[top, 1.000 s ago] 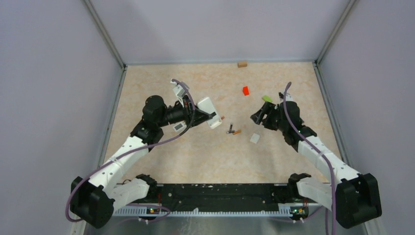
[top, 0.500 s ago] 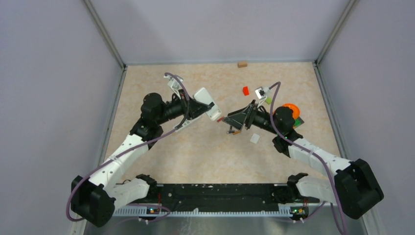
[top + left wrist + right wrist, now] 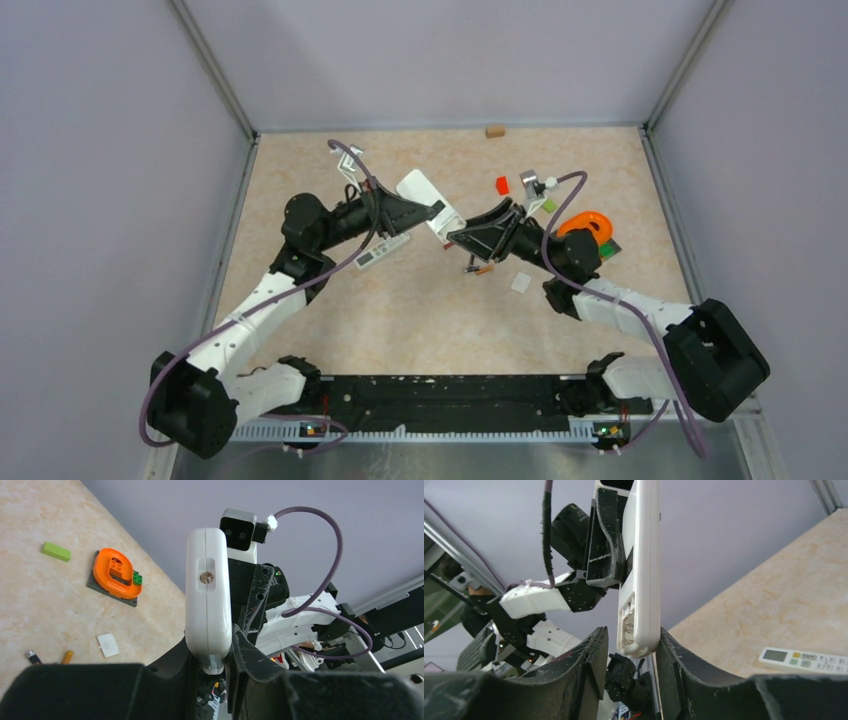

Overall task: Load the batteries into the remote control
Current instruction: Adjust the remote control, then pick up the battery from the center of the board.

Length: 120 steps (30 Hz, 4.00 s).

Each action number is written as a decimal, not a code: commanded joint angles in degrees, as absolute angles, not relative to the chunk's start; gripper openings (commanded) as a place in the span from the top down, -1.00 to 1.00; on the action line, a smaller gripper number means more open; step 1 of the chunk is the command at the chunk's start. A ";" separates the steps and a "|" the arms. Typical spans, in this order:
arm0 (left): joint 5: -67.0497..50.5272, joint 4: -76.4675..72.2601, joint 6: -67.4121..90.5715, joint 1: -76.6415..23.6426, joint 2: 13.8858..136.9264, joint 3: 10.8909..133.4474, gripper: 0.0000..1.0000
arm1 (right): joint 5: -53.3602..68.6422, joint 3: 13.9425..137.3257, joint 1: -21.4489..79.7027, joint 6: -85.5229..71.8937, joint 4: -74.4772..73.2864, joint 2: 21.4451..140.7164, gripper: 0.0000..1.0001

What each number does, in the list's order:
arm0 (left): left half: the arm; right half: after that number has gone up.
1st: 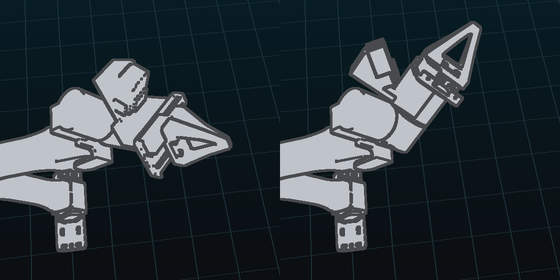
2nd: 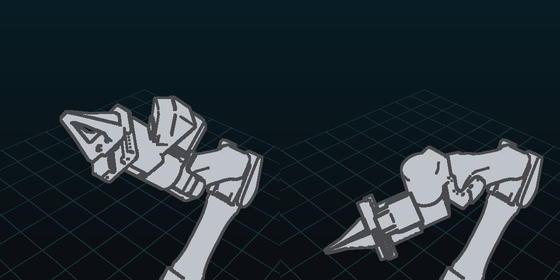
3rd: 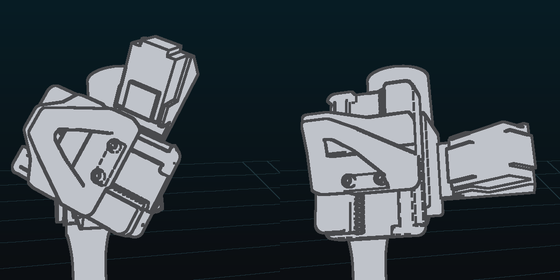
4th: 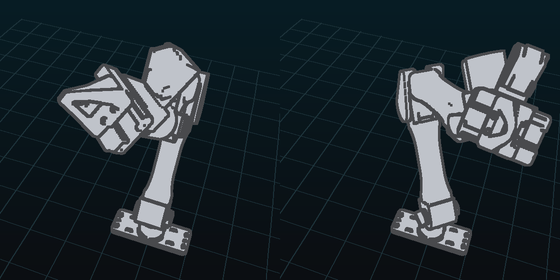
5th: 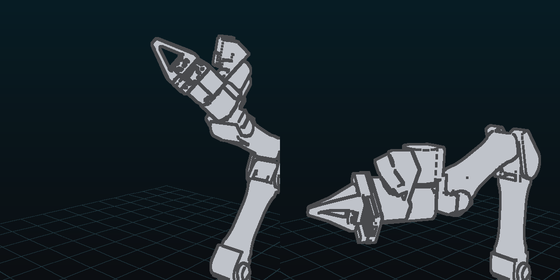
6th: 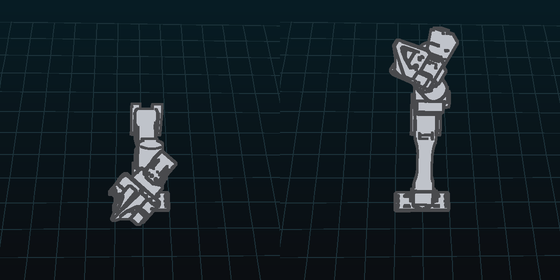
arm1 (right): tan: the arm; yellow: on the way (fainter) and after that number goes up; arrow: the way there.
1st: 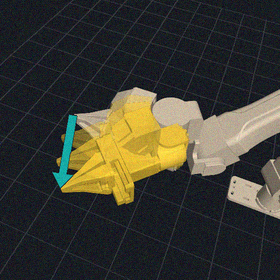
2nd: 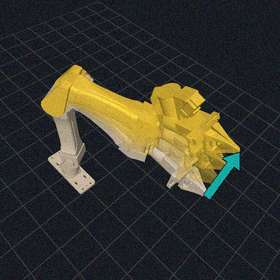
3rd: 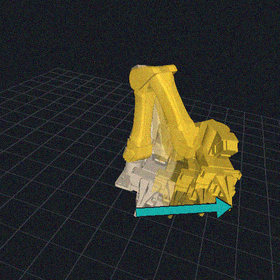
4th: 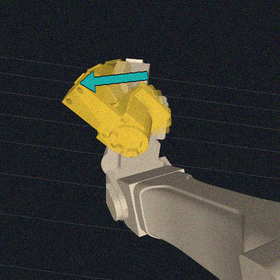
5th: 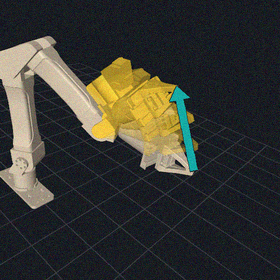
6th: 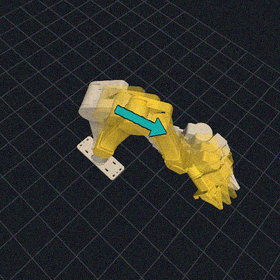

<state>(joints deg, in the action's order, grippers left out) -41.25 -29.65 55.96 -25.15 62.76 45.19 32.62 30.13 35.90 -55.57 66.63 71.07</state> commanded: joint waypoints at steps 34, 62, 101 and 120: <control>-69.00 -17.12 50.91 -16.61 61.59 56.70 -0.12 | 45.49 49.10 35.29 -45.37 35.01 69.05 1.00; -26.17 7.78 28.42 -16.44 53.93 55.58 1.00 | 14.98 53.67 34.28 -34.29 5.66 69.54 -0.24; -4.94 10.17 29.58 -16.44 42.30 49.04 1.00 | 1.30 85.31 41.22 21.08 -26.98 113.84 0.05; -2.80 11.57 28.95 -16.30 43.08 50.89 1.00 | 10.70 96.33 38.90 34.45 -37.23 123.60 0.13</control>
